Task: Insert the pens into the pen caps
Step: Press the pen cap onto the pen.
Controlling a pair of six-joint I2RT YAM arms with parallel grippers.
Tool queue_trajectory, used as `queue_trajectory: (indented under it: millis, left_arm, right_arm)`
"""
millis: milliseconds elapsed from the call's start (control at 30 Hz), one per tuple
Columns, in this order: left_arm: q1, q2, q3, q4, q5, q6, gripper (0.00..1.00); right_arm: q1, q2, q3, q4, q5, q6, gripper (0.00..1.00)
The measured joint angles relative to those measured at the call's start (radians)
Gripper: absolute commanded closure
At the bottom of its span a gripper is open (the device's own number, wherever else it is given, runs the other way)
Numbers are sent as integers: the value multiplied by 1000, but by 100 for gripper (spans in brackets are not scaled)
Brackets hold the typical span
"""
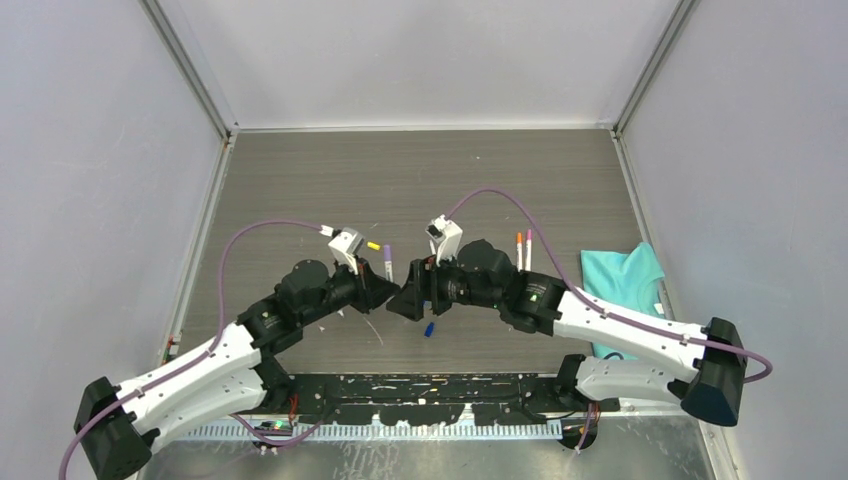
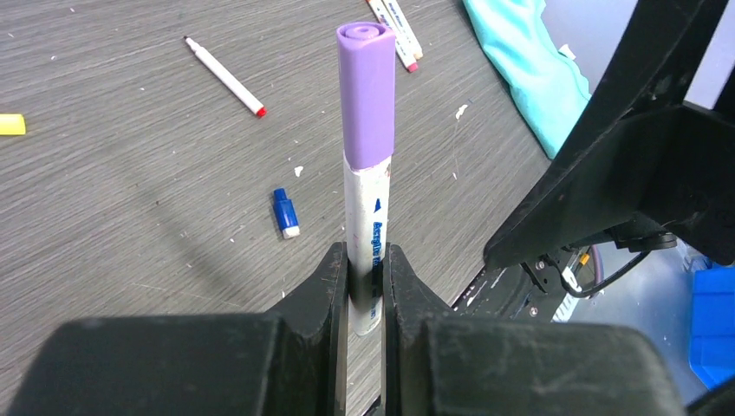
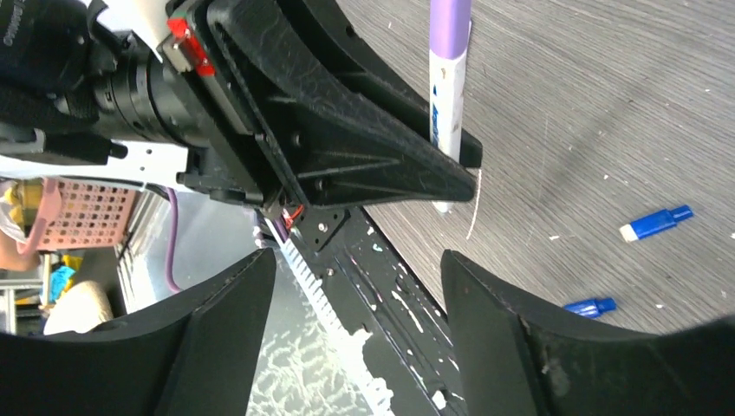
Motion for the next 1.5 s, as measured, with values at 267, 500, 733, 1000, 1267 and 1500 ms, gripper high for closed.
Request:
queue_trajectory:
  millis: [267, 500, 733, 1000, 1267, 1500]
  left_arm:
    - [32, -2, 114, -117, 13, 43, 100]
    - [181, 16, 298, -213, 176, 165, 100]
    - [229, 26, 291, -246, 394, 288, 100]
    - [228, 77, 291, -302, 578, 386, 100]
    - [214, 79, 291, -326, 634, 419, 100]
    - [195, 81, 291, -333, 641, 438, 100]
  right_arm:
    - [-104, -69, 85, -145, -73, -51, 13]
    - [-395, -54, 124, -150, -328, -90, 12]
    - [-427, -35, 189, -116, -464, -105, 12]
    - [-417, -35, 193, 2, -491, -77, 17]
    - [-336, 8, 222, 13, -430, -102, 34]
    - [-290, 76, 230, -5, -374, -134, 48]
